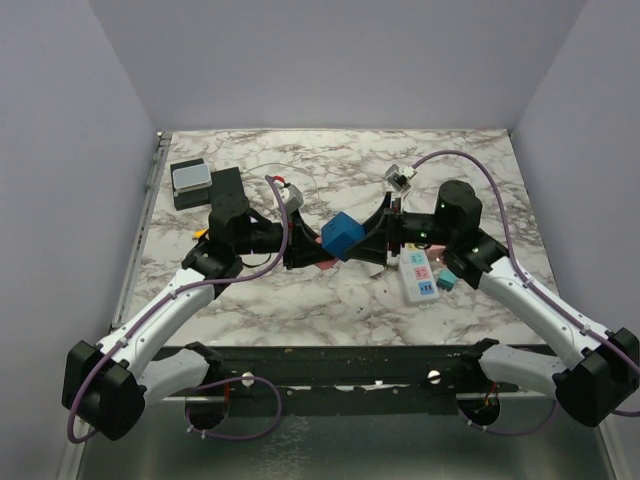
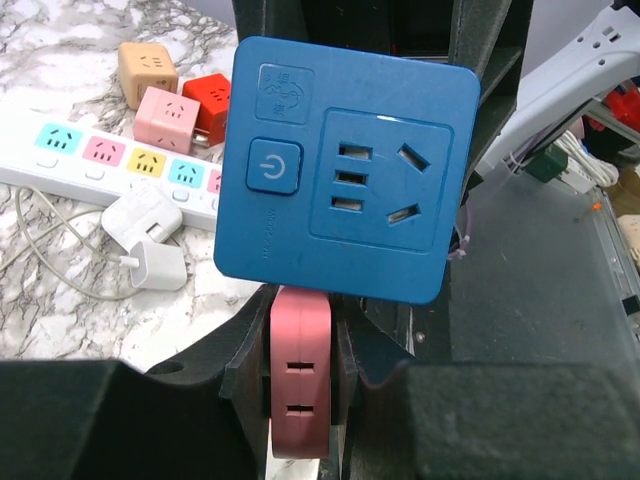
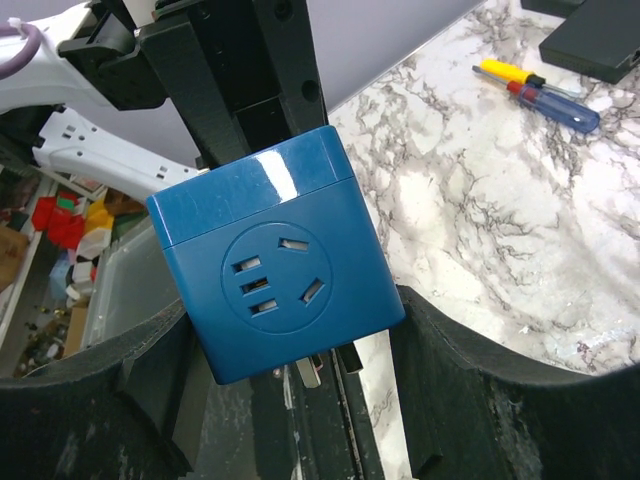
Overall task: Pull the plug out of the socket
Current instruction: Remove the plug from the socket.
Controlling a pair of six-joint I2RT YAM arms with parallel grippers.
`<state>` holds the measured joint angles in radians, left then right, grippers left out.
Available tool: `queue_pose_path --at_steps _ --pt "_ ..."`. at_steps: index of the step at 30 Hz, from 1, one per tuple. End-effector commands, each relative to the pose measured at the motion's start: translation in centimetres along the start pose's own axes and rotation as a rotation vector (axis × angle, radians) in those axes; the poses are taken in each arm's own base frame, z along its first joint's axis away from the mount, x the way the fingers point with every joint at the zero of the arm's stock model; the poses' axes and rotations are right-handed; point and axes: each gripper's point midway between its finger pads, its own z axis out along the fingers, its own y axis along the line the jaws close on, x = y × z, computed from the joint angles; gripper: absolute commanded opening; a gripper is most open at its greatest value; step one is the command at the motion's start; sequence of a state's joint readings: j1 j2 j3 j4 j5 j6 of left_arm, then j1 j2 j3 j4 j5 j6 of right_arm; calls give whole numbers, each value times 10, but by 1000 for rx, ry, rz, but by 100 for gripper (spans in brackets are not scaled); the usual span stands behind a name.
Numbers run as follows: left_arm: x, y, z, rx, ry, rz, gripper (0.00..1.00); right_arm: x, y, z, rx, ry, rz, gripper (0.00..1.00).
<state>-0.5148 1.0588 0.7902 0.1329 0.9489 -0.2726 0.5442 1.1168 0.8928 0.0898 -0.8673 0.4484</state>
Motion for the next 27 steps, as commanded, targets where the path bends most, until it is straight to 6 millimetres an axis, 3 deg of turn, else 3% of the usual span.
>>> queue_pose_path --at_steps 1,10,27 --pt "-2 4 1 -26 -8 -3 0 -30 0 -8 89 -117 -71 1" --pt "-1 5 2 -24 -6 -11 0 -27 1 -8 68 -166 -53 1" --pt "9 1 7 8 21 -36 0 -43 5 -14 67 -215 -78 1"
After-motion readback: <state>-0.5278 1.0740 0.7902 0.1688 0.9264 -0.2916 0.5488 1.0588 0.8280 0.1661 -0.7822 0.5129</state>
